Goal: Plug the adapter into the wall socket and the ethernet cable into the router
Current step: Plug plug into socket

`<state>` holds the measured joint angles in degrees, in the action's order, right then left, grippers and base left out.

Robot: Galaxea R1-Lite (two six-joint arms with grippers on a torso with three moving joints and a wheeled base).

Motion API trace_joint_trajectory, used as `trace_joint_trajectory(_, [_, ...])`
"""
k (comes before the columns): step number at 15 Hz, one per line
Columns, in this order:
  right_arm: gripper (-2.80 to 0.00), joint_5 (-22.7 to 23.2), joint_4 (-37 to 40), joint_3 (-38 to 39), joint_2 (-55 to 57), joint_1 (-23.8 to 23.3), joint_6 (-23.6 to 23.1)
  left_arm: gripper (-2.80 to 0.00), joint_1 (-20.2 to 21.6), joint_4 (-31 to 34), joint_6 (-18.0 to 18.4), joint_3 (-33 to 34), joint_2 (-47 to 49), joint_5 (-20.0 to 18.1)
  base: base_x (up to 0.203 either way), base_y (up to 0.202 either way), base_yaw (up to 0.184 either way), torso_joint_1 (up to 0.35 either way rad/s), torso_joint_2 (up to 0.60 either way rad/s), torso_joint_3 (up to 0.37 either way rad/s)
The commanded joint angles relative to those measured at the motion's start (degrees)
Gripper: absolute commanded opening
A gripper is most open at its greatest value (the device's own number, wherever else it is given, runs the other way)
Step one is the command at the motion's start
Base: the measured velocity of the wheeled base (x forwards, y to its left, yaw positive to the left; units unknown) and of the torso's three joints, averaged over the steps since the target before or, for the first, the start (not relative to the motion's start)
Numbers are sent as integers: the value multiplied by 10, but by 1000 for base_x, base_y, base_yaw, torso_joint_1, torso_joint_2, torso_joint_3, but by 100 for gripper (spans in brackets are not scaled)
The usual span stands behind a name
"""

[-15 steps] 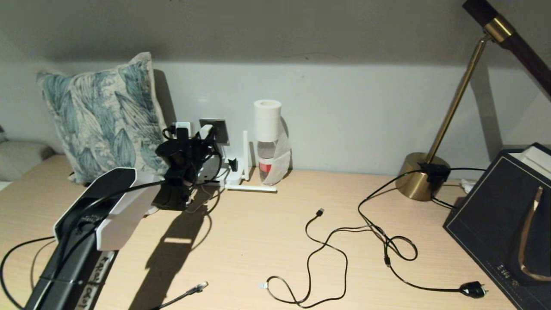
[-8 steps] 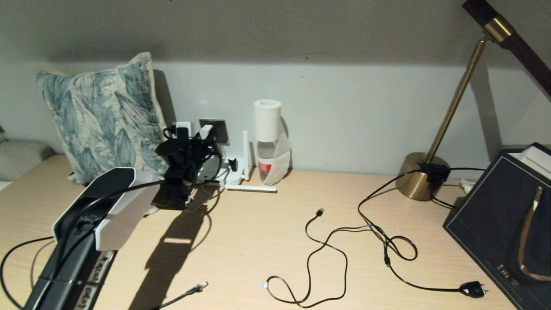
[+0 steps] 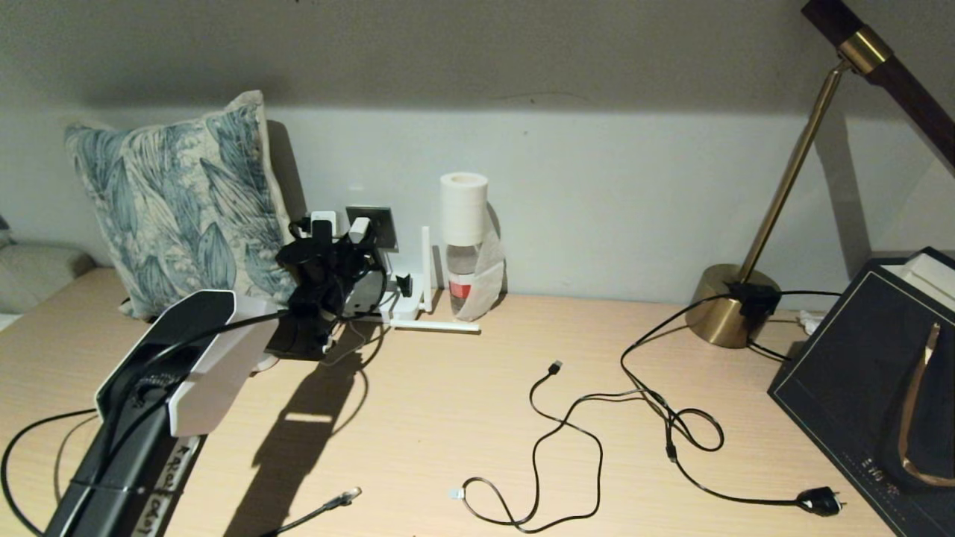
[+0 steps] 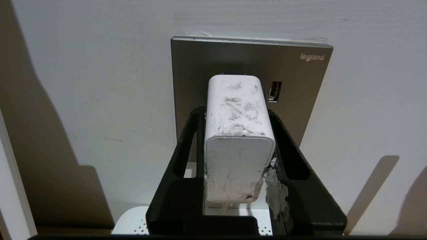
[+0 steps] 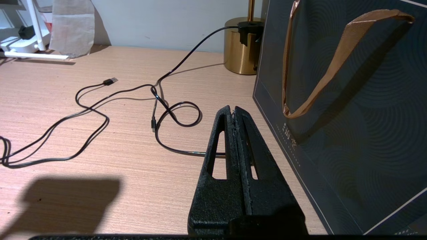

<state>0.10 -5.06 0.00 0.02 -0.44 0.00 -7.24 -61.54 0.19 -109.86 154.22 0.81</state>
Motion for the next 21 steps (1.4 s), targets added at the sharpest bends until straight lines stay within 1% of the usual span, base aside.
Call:
trace_joint_trajectory(1, [-280,0,0,20,1,0,0,-280,0,1,0,-2,2,4,0,0,0,0,0,0])
trace_joint_trajectory(6, [-280,0,0,20,1,0,0,-280,0,0,0,-3,-4,4,0,0,0,0,0,0])
trace_joint_trajectory(14, [-280,0,0,20,1,0,0,-280,-4,1,0,-3,-28,13,0,0,0,0,0,0])
trace_joint_trajectory(21, [-280,0,0,20,1,0,0,-280,-4,18,0,-4,-36,22,0,0,0,0,0,0])
